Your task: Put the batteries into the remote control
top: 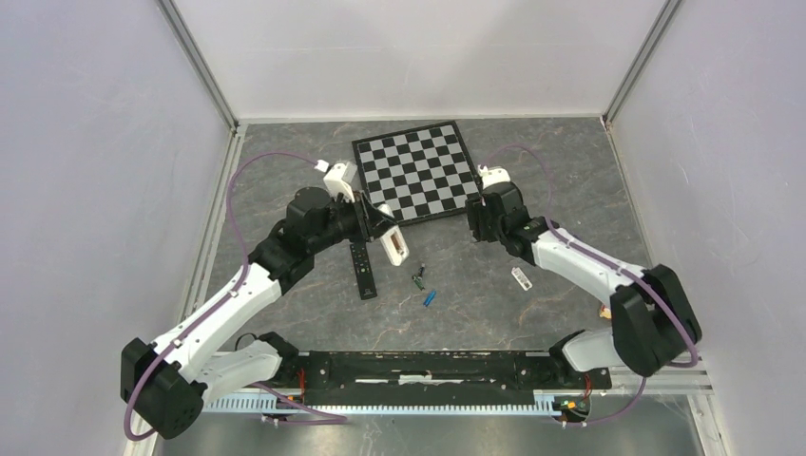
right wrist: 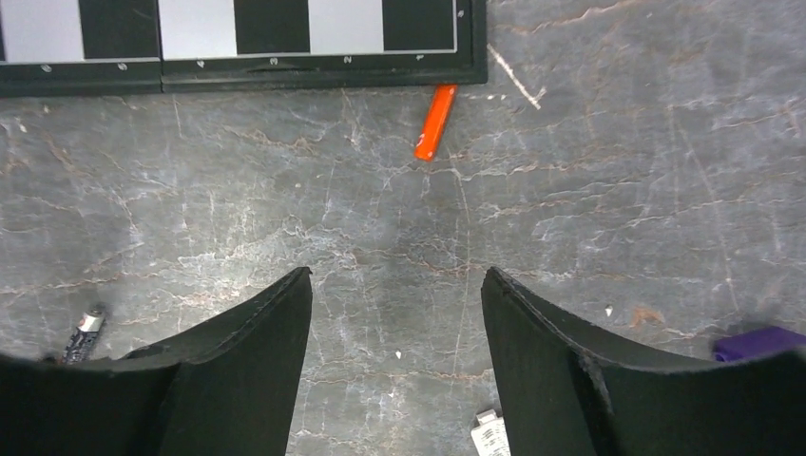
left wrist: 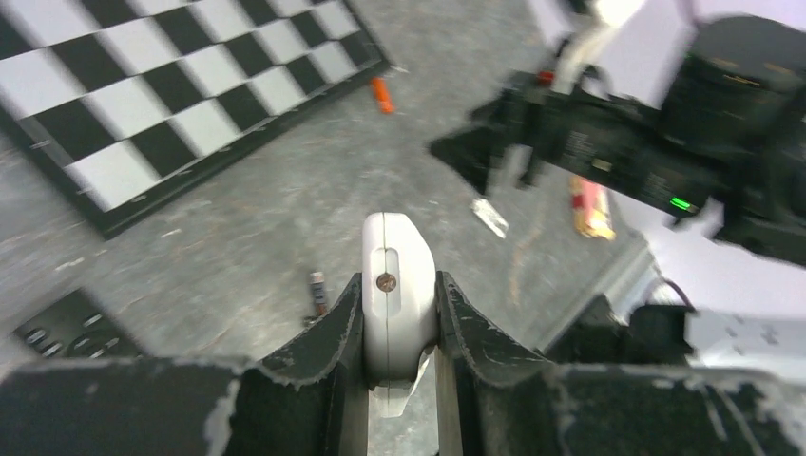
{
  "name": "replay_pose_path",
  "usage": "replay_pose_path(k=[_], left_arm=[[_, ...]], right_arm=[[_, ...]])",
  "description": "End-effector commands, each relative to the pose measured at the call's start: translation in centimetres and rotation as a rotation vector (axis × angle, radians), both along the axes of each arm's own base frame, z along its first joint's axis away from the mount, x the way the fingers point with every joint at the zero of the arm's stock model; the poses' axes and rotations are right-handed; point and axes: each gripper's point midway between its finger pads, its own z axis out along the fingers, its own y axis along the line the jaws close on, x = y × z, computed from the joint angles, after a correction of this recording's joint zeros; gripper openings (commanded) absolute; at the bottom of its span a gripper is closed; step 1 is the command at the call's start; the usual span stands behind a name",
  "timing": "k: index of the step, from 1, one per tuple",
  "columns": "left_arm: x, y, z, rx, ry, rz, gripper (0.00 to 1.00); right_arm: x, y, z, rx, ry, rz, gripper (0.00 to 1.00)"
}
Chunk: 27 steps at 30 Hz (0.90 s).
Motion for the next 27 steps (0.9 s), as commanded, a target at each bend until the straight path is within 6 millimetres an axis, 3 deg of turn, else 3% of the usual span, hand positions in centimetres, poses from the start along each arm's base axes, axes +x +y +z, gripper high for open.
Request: replay_pose_path(k=[1,4,8,14,20,27], left_arm=[[-3.4,-4.3,5.0,-0.174,-0.176,-0.355,0.02],[-5.3,-5.3,5.8,-0.236,-0.199,-0.481,0.02],[-6.4,-5.6,6.2,-0.274,-0.218,-0.543,0.02],[-5.9,-5.5,6.0,-0.263,-0.219,-0.514,0.02],[-5.7,-5.4,5.7,-0.255,-0.21,-0.497,0.02],[-5.5,-5.4,5.5,-0.253,-0.203,-0.488,0.02]], right_arm=[[1.6,0.7,0.3,0.023,0.006,-0.014,0.7],[2.3,0.4,-0.8,0.008,0.033,-0.032,0.7],[3.3,0.2,-2.0,-0.017,0.062,-0.048,0.72],[5.2,-0.2,-3.7,-0.054,0.091,-0.087,0.72],[6.9,-1.1,-4.7,-0.094,0.097,-0.125,0.58],[8.4,-2.1,-5.6,-0.097,0.104,-0.151,0.52]])
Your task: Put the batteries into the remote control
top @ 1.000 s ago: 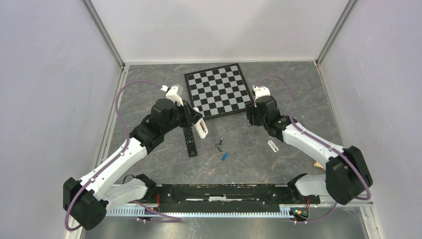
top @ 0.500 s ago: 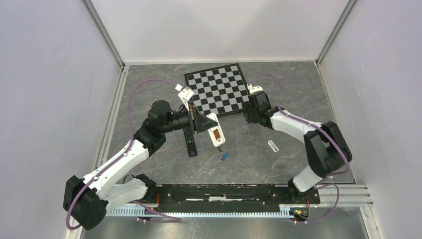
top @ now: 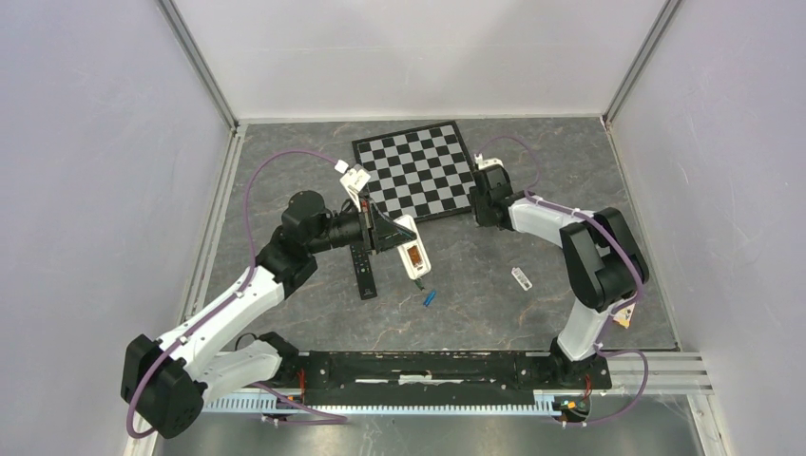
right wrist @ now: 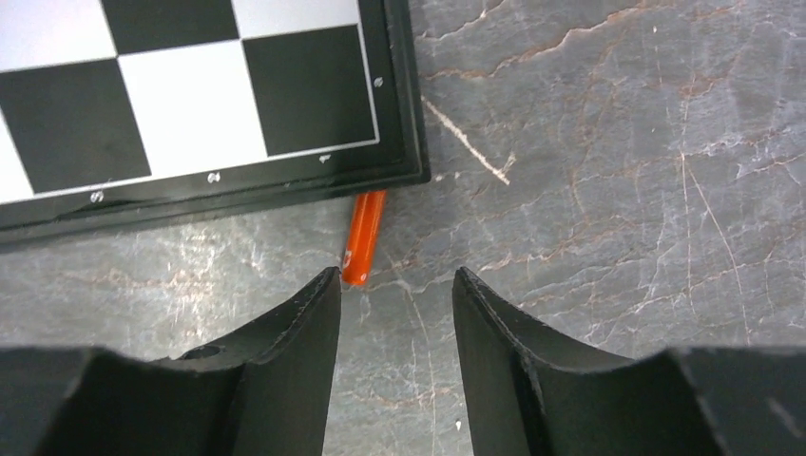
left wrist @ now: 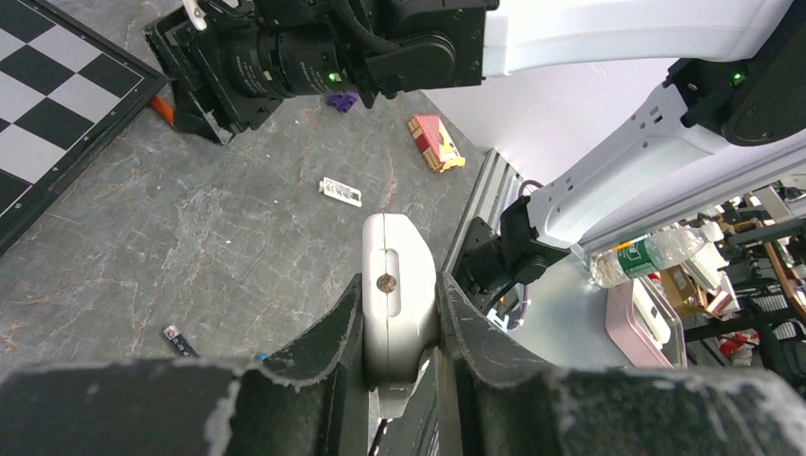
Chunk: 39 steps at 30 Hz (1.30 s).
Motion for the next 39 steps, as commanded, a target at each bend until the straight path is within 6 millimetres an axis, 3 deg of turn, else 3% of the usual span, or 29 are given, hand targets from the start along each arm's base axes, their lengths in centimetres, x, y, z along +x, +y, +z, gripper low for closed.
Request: replay_pose_path(k=[1,10,15,18,23,27,31,33,35,39], left_arm=[[0.1,-0.2,1.1,-0.027,-0.046,-0.007,0.02],[0.3,-0.1,1.0,-0.02,-0.04,0.01,0.02],[0.7,0.0,0.8,-0.01,-0.027,0.032,0.02],[1.0,0.2,0.6,0.0,-0.017,0.053,0.02],[1.5,0.1,0.6,0.009,-0.005,0.07,0.02],[1.9,0.1,0.1,0.018,0.006,0.086,0.02],[2.2,0.0,-0.2,0.027,0.018,0.093,0.02],[2.3,0.0,-0.3,0.029,0.019,0.096,0.02],[2.4,0.1,-0.5,0.033,0.021,0.102,0.02],[2.4,0.2,-0.6,0.042,0.024,0.111,0.02]], right_arm=[[2.8,0.0,1.2,0.007,-0.061,-0.016,0.51],[2.9,0.7,-0.4,0.042,-0.014,0.034,0.37],[2.0,0.9,-0.7,0.058,0.008,0.075,0.11],[0.0,1.0,-0.7,0.089,0.031,0.116,0.05],[-5.2,1.4,-1.5,0.169,0.104,0.172,0.02],[-9.6,1.8,-2.2,0.179,0.161,0.198,0.03],[-12.5,1.7,-3.2,0.119,0.206,0.216,0.1],[-13.0,1.1,-3.9,0.081,0.223,0.203,0.17],[-13.0,0.7,-4.3,0.053,0.234,0.196,0.29],[-12.2,0.9,-3.8,0.031,0.215,0.206,0.5]])
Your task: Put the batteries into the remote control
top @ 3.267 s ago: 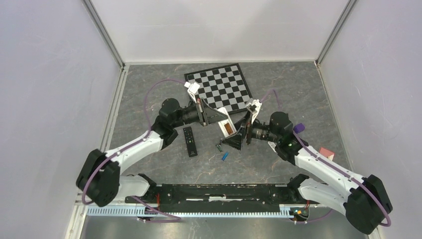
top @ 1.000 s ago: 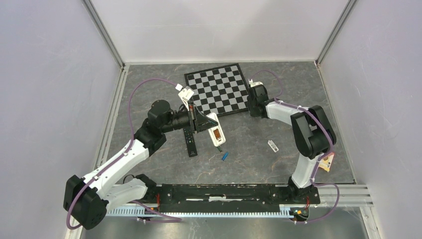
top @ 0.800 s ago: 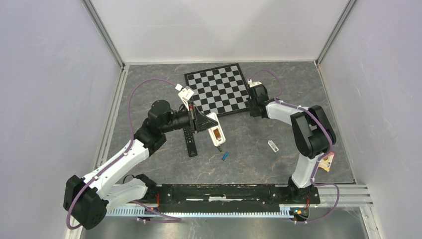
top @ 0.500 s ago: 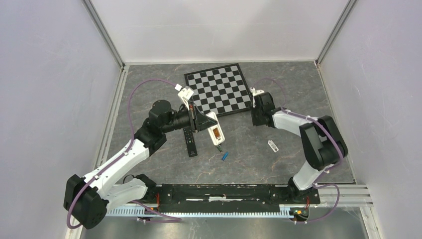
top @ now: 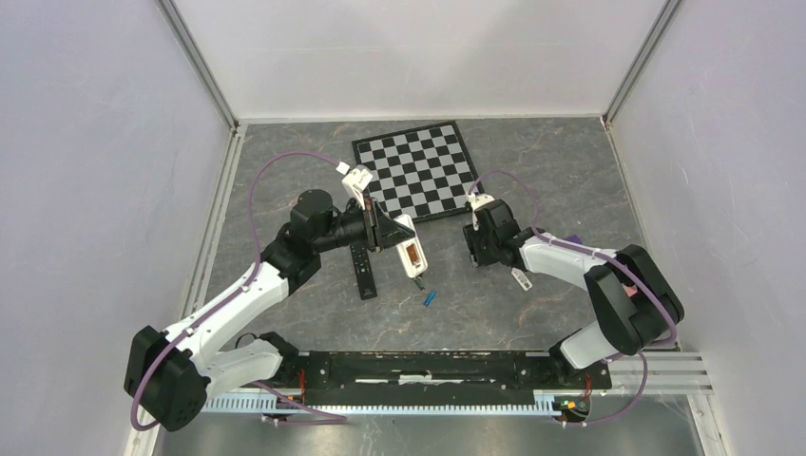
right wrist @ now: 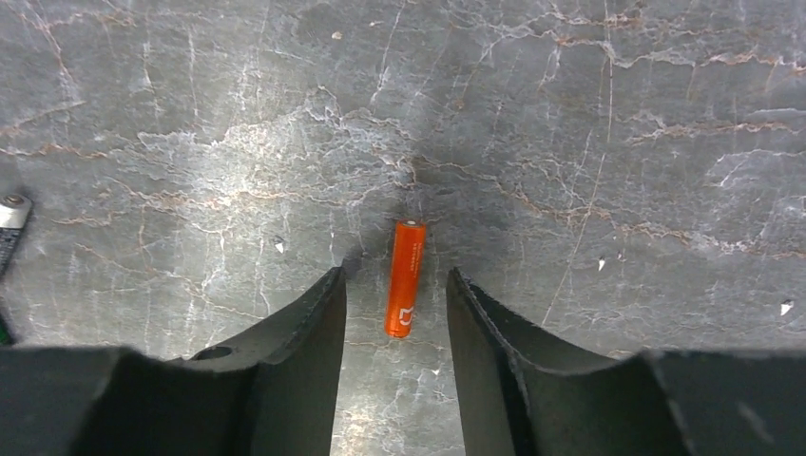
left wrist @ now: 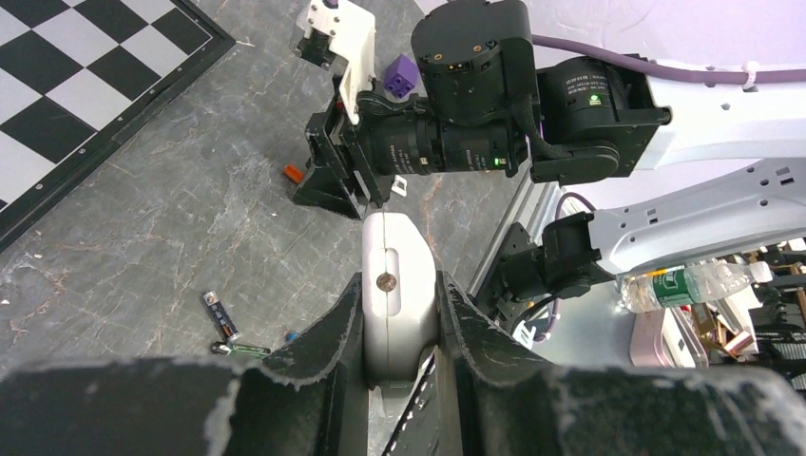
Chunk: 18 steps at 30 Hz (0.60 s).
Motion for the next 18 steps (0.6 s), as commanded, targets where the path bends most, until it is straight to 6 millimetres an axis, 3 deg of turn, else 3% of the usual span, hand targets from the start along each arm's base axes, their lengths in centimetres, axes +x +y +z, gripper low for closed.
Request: replay_pose_path(k=[1,6,13,15,18], left_arm=[[0.6,-0.1,2.1,-0.022,-0.054,0.015,0.02],[0.7,0.0,2.1,-0.018,-0.056,0.023,0.02],[0.7,0.1,2.0,-0.012,-0.055,0.027,0.02],[0.7,0.1,1.9,-0.012,-0.053,0.029,0.02],[0.9,0.1,2.0,-0.015,-0.048,0.04,0.02]], right_arm=[[-1.8,-2.0,-2.0,-0.114,0.091,-0.008,0.51],[-0.7,-1.4,-1.6,-0.12,0.081,0.006,0.46],[-1.2,-1.5,-2.1,-0.12,0.101,0.009,0.17],[-0.8,-1.2,-1.3,-0.11,0.076,0.026,0.14],[0.6,0.1,1.4,-0.086,-0.013,0.08,0.12]])
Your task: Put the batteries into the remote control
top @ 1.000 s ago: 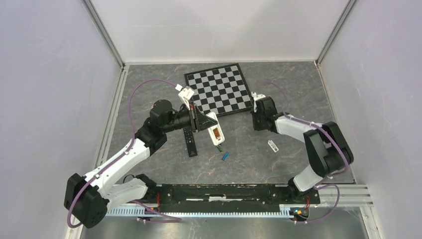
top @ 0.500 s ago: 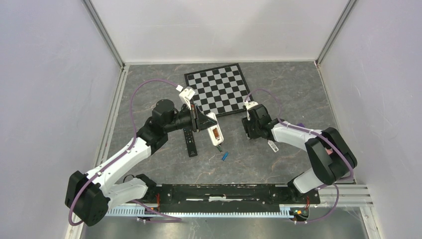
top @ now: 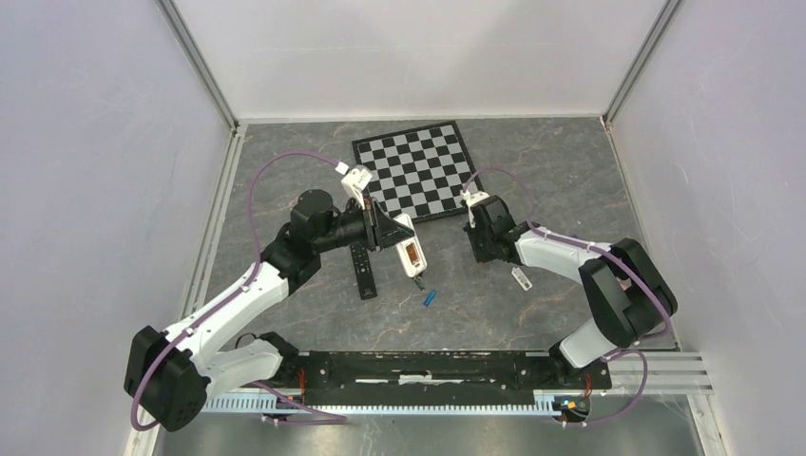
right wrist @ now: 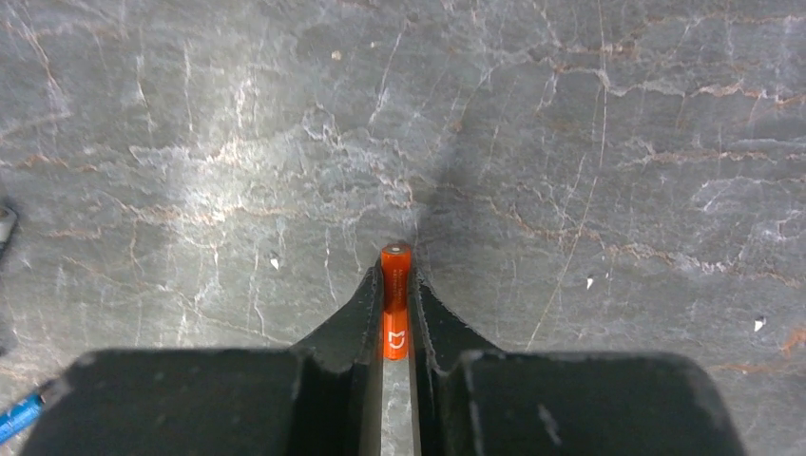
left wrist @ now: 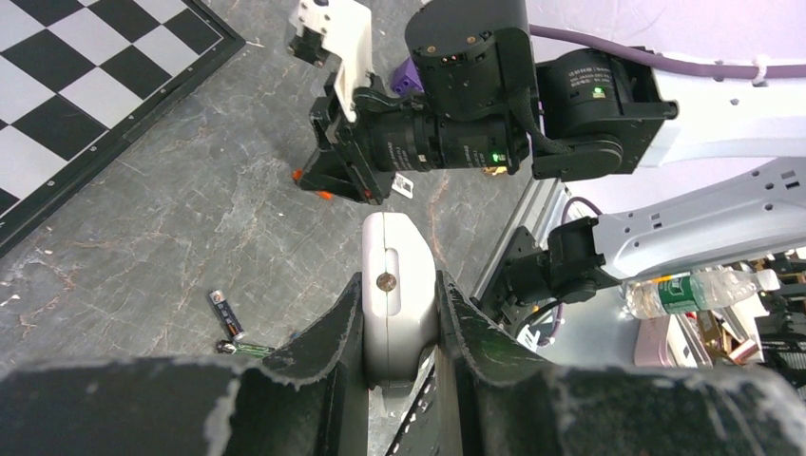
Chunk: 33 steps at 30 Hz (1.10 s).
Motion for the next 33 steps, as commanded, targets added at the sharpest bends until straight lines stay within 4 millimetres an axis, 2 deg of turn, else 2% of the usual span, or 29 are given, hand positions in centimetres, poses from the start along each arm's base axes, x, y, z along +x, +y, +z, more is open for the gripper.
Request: replay_pose_path(k=[1,5,9,12,15,22,29,33], left_arm=[[0.8,0.0,2.3,-0.025,-0.056,0.03,0.02],[1.4,0.3,2.1,-0.017,-0.047,0.071,0.02],[2.2,0.7,1.7,-0.005,-0.03,0.122,0.02],[2.7,0.9,1.5,0.005,-0.014,0.154,0.02],[2.9,0.9,1.3,0.005,-0.001,0.165,0.02],[3.1,0.3,1.6,-0.03,0.005,0.15,0.02],[2.8,-0.3,2.7,-0.074,-0.037,0.113,0.02],[1.8,-0.8,4.2,-0.15,-0.106,0.046,0.02]], right_arm=[[0.2,0.3,2.6,-0.032,-0.054,0.082,0.12],[1.9,3.4,8.4,0.078,-0.214,0.185,0.1],[1.8,6.6,14.7,0.249,-0.375,0.319,0.08],[1.4,7.6,18.5,0.329,-0.461,0.37,0.08],[0.7,8.3,21.2,0.384,-0.523,0.409,0.06],[-3.1,10.4,26.2,0.559,-0.671,0.566,0.05],[-7.5,11.8,28.6,0.702,-0.738,0.768,0.03],[-9.2,12.0,29.0,0.76,-0.741,0.819,0.02]])
